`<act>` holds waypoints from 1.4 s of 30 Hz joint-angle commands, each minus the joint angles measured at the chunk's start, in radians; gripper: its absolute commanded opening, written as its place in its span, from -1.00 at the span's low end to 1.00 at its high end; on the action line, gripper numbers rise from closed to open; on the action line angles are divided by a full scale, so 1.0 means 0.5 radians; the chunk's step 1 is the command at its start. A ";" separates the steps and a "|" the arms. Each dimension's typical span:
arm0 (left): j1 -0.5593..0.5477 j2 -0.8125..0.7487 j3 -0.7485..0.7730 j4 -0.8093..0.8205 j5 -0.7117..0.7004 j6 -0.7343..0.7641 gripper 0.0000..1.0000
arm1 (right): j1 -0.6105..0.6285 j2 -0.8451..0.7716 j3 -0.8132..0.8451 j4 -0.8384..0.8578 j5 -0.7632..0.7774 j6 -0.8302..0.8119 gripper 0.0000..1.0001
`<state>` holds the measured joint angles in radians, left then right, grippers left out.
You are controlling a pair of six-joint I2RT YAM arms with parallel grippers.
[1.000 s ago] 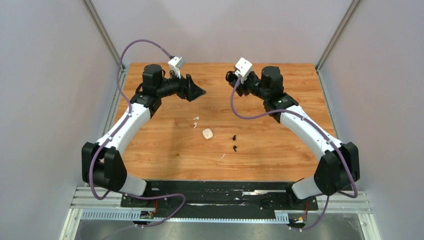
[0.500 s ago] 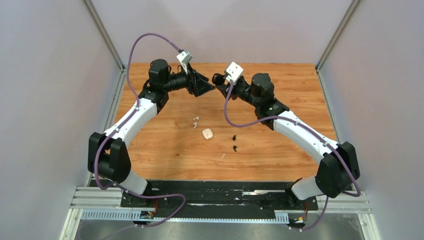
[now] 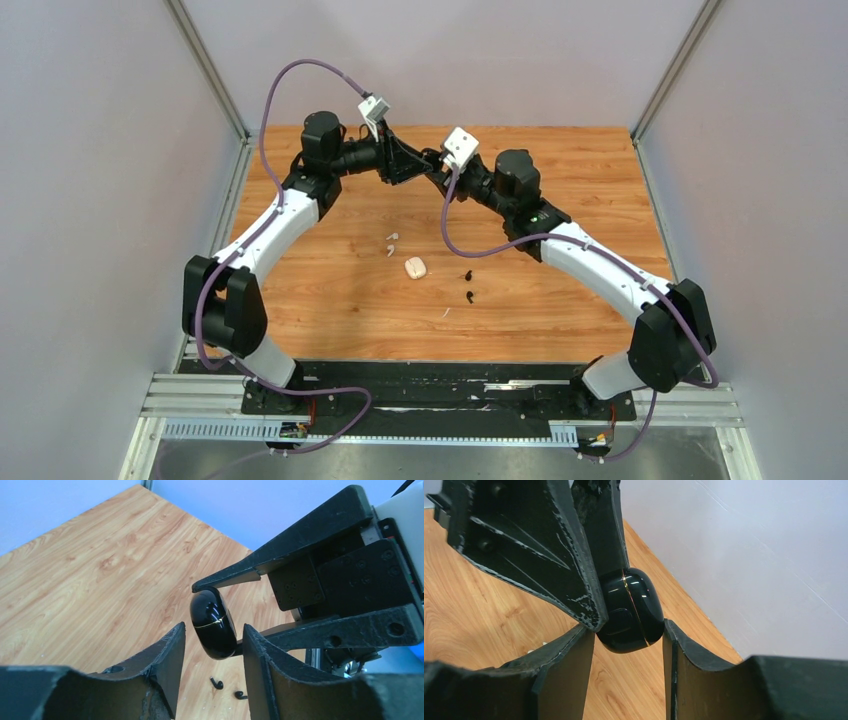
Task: Insert the wireless bluetooth earbuds into the charging case
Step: Pick up the charging case at the center of the board, then open the charging case.
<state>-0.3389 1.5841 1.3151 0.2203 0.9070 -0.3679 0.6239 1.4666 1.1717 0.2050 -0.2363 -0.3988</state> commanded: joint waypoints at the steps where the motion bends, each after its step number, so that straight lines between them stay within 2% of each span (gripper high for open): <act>1: -0.006 0.020 0.086 0.034 0.045 -0.031 -0.02 | 0.027 -0.019 0.043 0.139 0.046 -0.019 -1.00; 11: -0.006 0.050 0.106 0.038 0.064 -0.051 -0.26 | 0.080 -0.022 0.028 0.117 -0.026 -0.125 -1.00; 13: -0.006 0.056 0.107 0.046 0.075 -0.051 -0.47 | 0.079 -0.016 0.044 0.067 -0.074 -0.144 -0.91; 14: -0.006 0.056 0.108 0.048 0.074 -0.050 -0.63 | 0.080 -0.013 0.050 0.040 -0.100 -0.150 -0.79; 15: -0.005 0.052 0.106 0.046 0.072 -0.042 -0.68 | 0.078 -0.010 0.057 0.010 -0.121 -0.145 -0.60; 17: -0.005 0.045 0.099 0.042 0.074 -0.021 -0.84 | 0.073 -0.006 0.079 -0.085 -0.169 -0.133 -0.10; 19: -0.003 0.041 0.095 0.029 0.101 0.012 -0.98 | 0.050 -0.001 0.178 -0.319 -0.259 -0.089 0.33; 21: -0.003 0.038 0.096 -0.007 0.158 0.068 -1.00 | -0.031 0.013 0.319 -0.642 -0.459 -0.017 0.62; 25: -0.003 0.017 0.101 -0.220 0.337 0.387 -1.00 | -0.283 0.092 0.615 -1.145 -1.106 0.101 0.99; 29: -0.003 -0.092 0.007 -0.555 0.432 0.976 -1.00 | -0.468 0.245 0.919 -1.481 -1.599 0.183 0.93; 30: -0.003 -0.131 -0.024 -0.596 0.449 1.153 -1.00 | -0.491 0.287 0.963 -1.523 -1.667 0.215 0.86; 32: -0.003 -0.168 -0.049 -0.665 0.464 1.290 -1.00 | -0.503 0.356 1.012 -1.569 -1.799 0.196 0.61; 33: -0.003 -0.174 -0.050 -0.716 0.479 1.321 -1.00 | -0.512 0.390 1.025 -1.575 -1.868 0.168 0.47; 35: -0.003 -0.186 -0.041 -0.765 0.512 1.408 -1.00 | -0.526 0.450 1.052 -1.577 -2.047 0.115 0.39; 38: -0.003 -0.200 -0.050 -0.756 0.536 1.447 -1.00 | -0.527 0.543 1.128 -1.615 -2.137 0.048 0.41; 42: -0.003 -0.193 -0.054 -0.677 0.549 1.371 -1.00 | -0.510 0.589 1.128 -1.679 -2.107 -0.077 0.43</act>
<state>-0.3382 1.5257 1.2873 -0.1394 1.1404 0.2794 0.3599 1.7542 1.6909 -0.5838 -1.1942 -0.3607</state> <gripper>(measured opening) 0.362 0.710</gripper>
